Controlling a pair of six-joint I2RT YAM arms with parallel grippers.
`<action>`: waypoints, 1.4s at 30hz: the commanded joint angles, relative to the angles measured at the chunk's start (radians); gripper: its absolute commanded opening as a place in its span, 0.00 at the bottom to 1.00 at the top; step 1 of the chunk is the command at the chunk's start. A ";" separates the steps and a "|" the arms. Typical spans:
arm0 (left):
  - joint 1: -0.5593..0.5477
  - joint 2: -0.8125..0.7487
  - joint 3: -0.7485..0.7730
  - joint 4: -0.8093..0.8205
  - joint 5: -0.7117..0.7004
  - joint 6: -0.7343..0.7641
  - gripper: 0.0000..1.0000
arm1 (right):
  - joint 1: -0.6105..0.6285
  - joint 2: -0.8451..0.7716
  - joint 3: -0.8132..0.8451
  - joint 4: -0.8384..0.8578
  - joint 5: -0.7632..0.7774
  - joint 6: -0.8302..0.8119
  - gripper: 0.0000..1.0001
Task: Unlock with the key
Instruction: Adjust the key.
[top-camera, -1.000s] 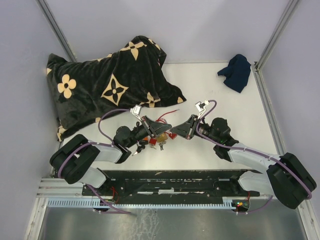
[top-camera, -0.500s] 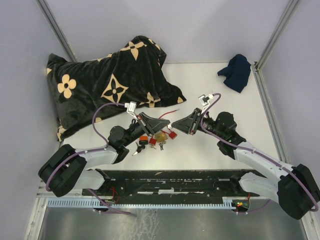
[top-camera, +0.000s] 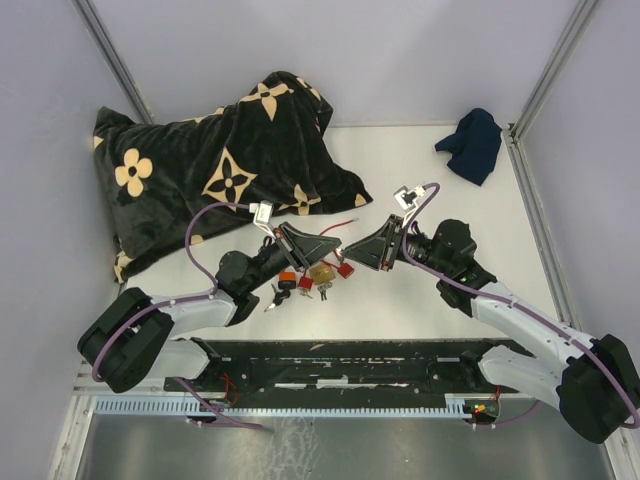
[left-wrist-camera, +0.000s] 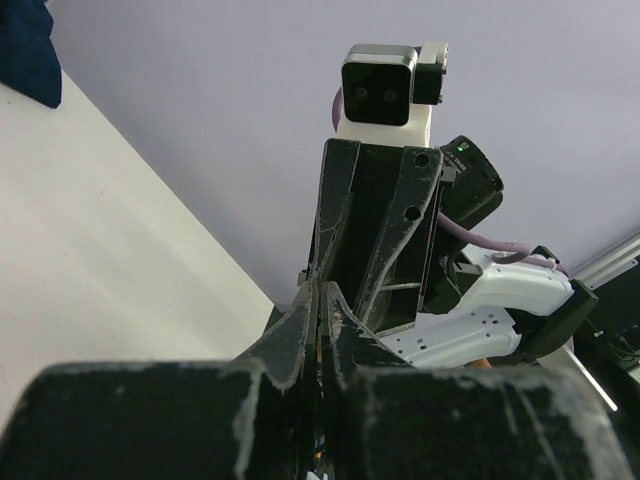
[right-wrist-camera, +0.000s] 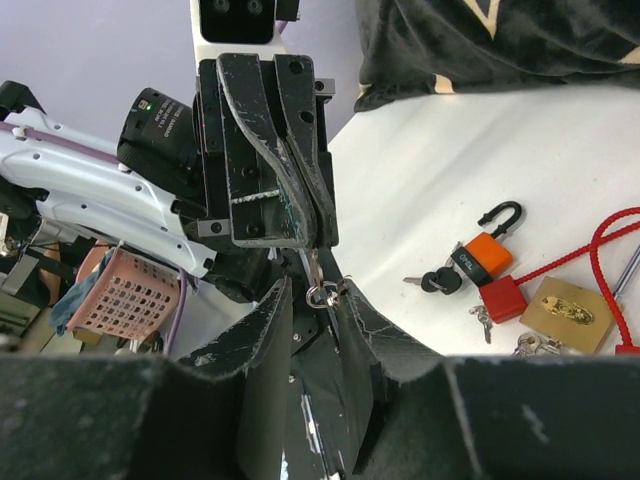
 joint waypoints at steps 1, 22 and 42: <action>-0.005 0.006 0.044 0.091 0.028 0.053 0.03 | -0.002 0.007 0.047 0.060 -0.027 -0.002 0.32; -0.017 -0.003 0.045 0.041 -0.021 0.079 0.03 | -0.001 0.043 0.043 0.136 -0.053 0.068 0.31; -0.020 -0.011 0.042 0.037 -0.049 0.076 0.03 | -0.002 0.050 0.023 0.122 -0.049 0.071 0.28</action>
